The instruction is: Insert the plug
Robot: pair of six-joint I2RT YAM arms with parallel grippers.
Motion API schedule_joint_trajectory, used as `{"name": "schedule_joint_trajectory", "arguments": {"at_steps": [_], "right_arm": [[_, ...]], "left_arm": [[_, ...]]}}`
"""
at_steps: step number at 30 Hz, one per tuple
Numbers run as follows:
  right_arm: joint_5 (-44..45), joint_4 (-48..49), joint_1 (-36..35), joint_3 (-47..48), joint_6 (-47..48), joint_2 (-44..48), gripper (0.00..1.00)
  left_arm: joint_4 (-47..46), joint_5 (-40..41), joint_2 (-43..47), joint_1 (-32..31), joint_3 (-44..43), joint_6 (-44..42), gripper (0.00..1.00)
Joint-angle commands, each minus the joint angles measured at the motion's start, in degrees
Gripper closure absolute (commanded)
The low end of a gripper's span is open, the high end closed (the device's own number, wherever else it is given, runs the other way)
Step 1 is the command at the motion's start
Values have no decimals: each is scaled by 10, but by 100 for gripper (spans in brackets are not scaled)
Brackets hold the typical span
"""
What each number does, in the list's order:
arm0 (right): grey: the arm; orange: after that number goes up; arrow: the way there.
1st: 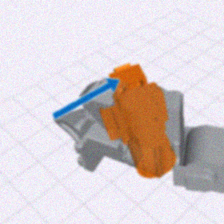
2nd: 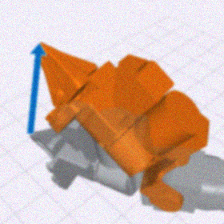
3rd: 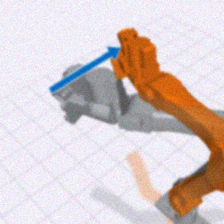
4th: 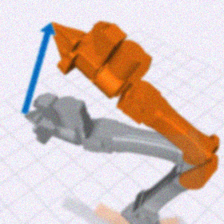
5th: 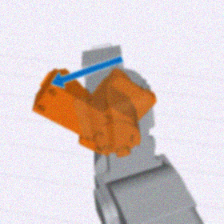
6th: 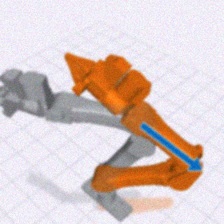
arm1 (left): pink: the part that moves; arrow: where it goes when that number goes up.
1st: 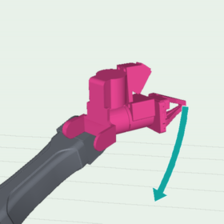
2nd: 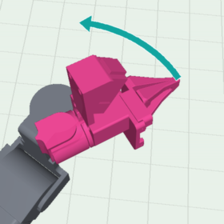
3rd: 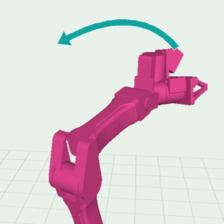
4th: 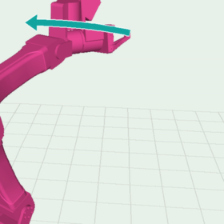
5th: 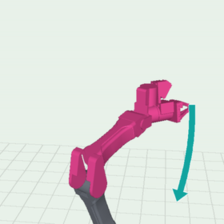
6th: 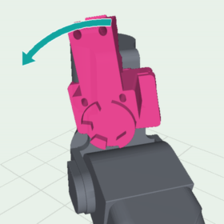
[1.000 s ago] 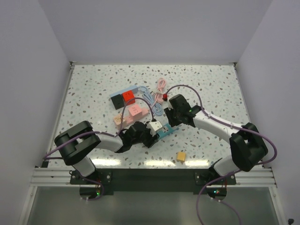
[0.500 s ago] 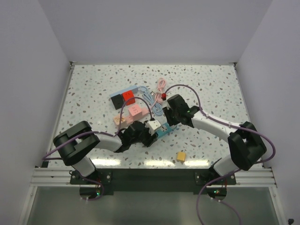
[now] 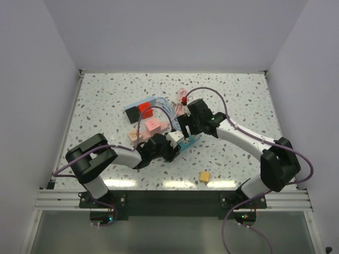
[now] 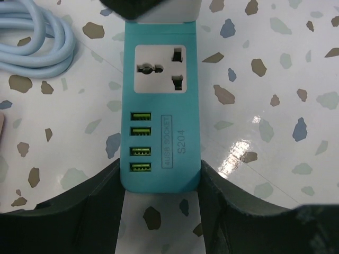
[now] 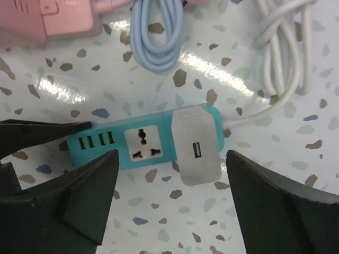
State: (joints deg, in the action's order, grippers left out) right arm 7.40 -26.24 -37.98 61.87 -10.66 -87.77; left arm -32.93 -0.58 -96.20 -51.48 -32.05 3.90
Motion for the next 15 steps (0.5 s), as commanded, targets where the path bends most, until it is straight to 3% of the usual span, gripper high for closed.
{"name": "schedule_joint_trajectory", "arguments": {"at_steps": [1,8,13,14,15], "right_arm": [[6,-7,-3,46,-9,46,13],[87,-27,-3,-13,-46,134,9],[110,-43,-3,-109,-108,267,9],[114,-43,-3,-124,-112,289,8],[123,-45,-3,-133,-120,330,7]], "left_arm": [[36,51,-19,13,-16,26,100],[54,66,-36,13,-64,58,100],[51,79,-47,12,-97,89,100],[48,82,-45,12,-96,92,97],[43,92,-40,11,-90,95,83]]}}
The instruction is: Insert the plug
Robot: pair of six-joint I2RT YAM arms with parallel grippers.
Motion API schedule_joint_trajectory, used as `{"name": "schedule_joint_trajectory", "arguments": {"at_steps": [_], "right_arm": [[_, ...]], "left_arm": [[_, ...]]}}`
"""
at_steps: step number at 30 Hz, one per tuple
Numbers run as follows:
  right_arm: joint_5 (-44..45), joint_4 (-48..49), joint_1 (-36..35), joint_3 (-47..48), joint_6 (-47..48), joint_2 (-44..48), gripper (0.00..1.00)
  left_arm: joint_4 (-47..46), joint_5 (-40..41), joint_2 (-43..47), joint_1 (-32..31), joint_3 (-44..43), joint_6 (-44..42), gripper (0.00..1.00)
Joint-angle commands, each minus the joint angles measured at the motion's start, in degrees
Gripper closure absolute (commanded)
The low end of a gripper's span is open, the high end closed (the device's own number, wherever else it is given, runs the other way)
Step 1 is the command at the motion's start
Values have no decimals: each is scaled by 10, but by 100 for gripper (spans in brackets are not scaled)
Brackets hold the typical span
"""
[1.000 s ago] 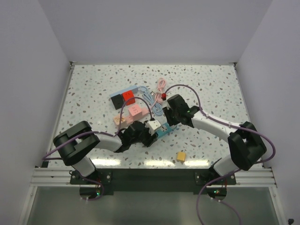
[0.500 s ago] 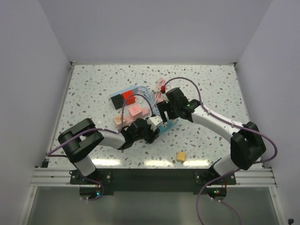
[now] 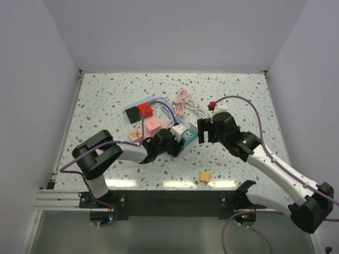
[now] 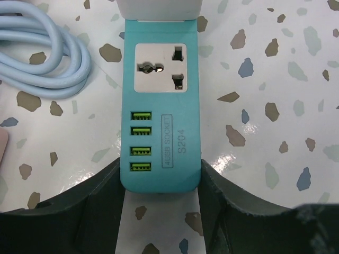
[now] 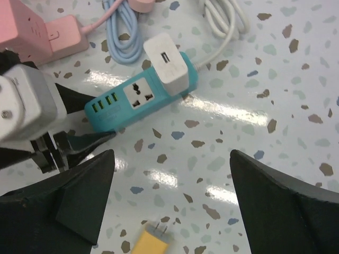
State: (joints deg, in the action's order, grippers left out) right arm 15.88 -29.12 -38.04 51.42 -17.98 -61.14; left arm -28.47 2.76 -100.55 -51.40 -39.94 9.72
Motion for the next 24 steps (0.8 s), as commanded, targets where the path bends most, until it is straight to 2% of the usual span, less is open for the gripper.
{"name": "schedule_joint_trajectory", "arguments": {"at_steps": [1,2,3,4,8,9,10,15,19,24], "right_arm": [[57,-22,-2,-42,-50,80,6],[68,-28,-2,-46,-51,93,5],[75,-31,-2,-47,-51,102,4],[79,-35,-2,-46,-51,114,4],[88,-28,-2,-46,-48,115,3],[89,-25,-2,-47,-44,114,3],[88,-23,-2,-47,-43,112,2],[81,-7,-2,-57,-41,127,2],[74,-2,-2,-67,-41,145,2],[64,1,-2,-73,-44,169,2]], "left_arm": [[-4,65,18,8,-6,39,73],[-5,73,28,6,-1,42,61],[-4,91,40,2,11,43,44],[-2,101,65,-9,15,43,22],[33,180,129,-70,28,45,13],[51,215,152,-88,29,54,4],[60,225,162,-118,29,62,0],[84,224,194,-191,40,125,0],[98,192,160,-242,27,155,0],[92,168,105,-271,-11,167,0]]}}
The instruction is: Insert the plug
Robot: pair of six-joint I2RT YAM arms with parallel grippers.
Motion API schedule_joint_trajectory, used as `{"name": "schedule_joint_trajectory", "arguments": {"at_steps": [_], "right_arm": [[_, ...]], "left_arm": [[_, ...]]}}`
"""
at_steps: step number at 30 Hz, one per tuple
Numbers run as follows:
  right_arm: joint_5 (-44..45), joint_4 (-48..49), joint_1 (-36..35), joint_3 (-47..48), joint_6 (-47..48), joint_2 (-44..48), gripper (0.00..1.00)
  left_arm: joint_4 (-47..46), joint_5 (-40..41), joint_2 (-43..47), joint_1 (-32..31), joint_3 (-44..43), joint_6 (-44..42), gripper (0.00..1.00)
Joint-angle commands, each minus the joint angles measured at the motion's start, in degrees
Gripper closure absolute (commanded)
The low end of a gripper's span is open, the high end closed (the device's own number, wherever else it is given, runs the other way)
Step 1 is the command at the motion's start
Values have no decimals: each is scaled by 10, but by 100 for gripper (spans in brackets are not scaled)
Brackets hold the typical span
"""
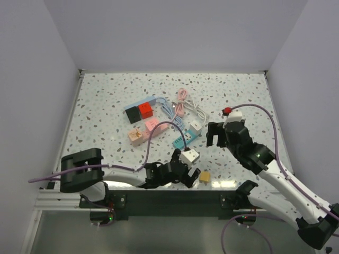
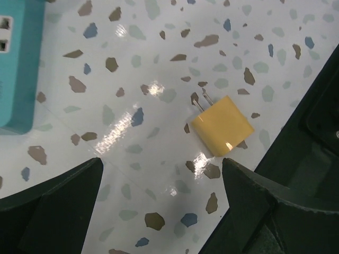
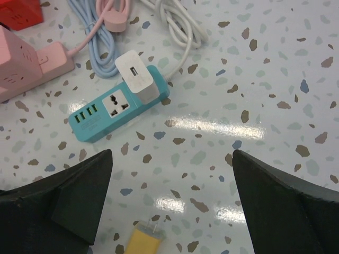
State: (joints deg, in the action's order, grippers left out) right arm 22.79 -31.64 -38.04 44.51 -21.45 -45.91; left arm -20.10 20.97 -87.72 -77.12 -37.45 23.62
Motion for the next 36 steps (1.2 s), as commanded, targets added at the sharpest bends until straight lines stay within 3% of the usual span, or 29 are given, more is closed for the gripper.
{"name": "schedule_joint_trajectory", "arguments": {"at_steps": [1,14,26,31,32,35,36], "right_arm": [[-6,26,-1,-5,-10,23,2],[-13,39,-1,-20,0,38,2],[-12,33,-2,-29,15,85,2],[2,16,-2,-28,16,117,2],[7,14,-2,-29,16,122,2],[12,11,-2,-28,15,126,2],[16,11,-2,-26,15,125,2]], "left_arm": [[7,-17,-39,-20,-42,28,0],[-3,-31,-125,-47,-128,39,0],[91,32,-219,-47,-224,67,1],[125,40,-253,-45,-252,71,41],[124,39,-255,-44,-254,71,56],[120,28,-257,-37,-248,75,75],[113,20,-254,-30,-244,75,86]]}}
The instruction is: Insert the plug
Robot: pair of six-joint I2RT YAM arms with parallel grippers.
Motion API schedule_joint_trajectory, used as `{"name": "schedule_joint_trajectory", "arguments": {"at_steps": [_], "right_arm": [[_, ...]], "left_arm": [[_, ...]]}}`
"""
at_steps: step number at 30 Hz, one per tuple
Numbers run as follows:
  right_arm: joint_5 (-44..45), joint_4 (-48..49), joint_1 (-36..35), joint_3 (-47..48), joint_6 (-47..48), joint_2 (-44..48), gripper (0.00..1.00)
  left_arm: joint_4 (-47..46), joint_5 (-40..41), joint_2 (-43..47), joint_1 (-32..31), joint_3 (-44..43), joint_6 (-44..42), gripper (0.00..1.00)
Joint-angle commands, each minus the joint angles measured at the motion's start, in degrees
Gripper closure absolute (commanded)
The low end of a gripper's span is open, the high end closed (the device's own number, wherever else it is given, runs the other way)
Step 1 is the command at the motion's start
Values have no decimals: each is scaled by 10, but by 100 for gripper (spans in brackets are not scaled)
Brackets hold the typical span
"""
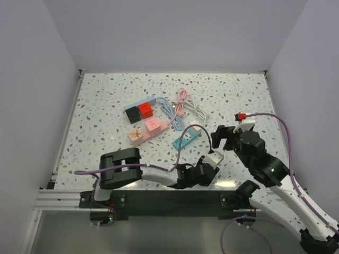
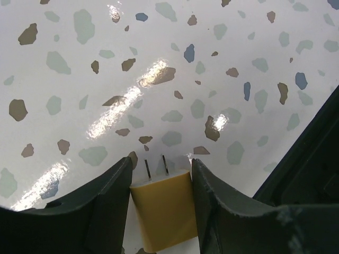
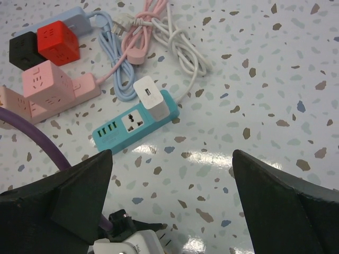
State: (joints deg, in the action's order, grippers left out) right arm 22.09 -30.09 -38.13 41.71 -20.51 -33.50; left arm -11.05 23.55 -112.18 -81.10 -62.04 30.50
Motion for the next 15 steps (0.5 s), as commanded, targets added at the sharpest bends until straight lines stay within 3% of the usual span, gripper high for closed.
{"name": "schedule_joint_trajectory", "arguments": {"at_steps": [1,2,7,15], "right_arm": [[24,-5,-1,4,6,1,2],[27,-6,-1,6,6,-2,2],[46,1,-1,14,4,-9,2],[53,13,-1,16,-10,-16,2]], "left_arm": [[19,-9,-5,15,9,8,91],[8,-11,10,20,26,10,100],[-36,-29,78,65,119,16,100],[-65,-38,199,124,194,4,100]]}}
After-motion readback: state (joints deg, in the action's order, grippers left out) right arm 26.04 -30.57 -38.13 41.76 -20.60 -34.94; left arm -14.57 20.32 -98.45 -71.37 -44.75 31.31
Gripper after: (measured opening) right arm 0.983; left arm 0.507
